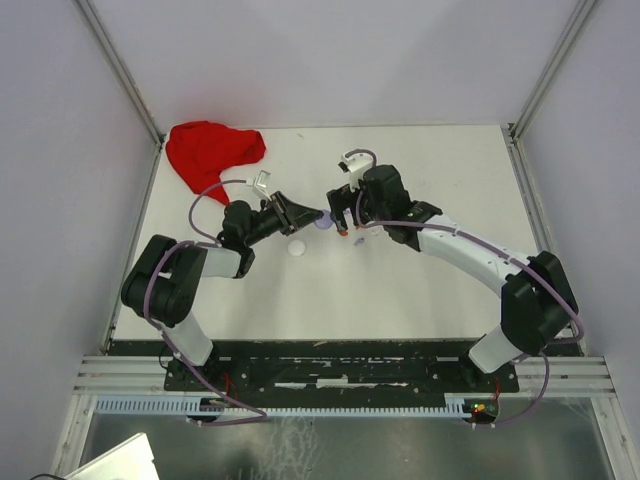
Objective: Insert the wireless bluetooth earbuds into the charging case
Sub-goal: Open the charging case.
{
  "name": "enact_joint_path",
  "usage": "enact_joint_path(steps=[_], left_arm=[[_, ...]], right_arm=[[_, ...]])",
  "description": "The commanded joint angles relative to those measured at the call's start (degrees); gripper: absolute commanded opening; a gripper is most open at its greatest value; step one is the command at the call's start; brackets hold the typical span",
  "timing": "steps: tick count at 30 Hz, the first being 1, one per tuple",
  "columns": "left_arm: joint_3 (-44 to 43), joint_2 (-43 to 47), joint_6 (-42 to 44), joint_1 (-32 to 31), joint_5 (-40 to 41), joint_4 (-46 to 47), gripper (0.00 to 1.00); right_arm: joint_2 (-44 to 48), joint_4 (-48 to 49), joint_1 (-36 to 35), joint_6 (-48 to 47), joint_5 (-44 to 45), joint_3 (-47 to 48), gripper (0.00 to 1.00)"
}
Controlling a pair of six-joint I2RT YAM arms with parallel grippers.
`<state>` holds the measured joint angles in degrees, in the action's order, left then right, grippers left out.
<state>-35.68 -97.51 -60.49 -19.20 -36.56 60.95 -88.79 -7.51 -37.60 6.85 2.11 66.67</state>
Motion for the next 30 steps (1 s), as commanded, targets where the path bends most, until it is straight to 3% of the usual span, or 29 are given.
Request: enact_joint_path(steps=[1,15,20,25,30], left_arm=[[-0.79,-0.32,-2.82,0.21,-0.45,5.3,0.03],[0.3,-2.9,-8.95,0.21,-1.47,13.55,0.03],[1.1,-3.26,-10.79,2.85,-0.1,14.31,0.03],[3.0,-2.94,-14.25,7.24,2.14,17.57,0.03],[4.21,-1.54,-14.91,7.65,2.28,17.87,0.03]], right_arm=[[-1.2,1.17,0.03,1.24,0.63,2.31,0.99],[-5.06,5.06,0.0,2.91,-0.88,2.74,0.99],[-3.86,3.19,0.23,3.82,5.01,2.23,0.99],[-9.04,-6.92,2.58,3.96,7.99,8.72,0.99],[-19.56,-18.68,3.49,-0.87,8.26,21.35,0.85]])
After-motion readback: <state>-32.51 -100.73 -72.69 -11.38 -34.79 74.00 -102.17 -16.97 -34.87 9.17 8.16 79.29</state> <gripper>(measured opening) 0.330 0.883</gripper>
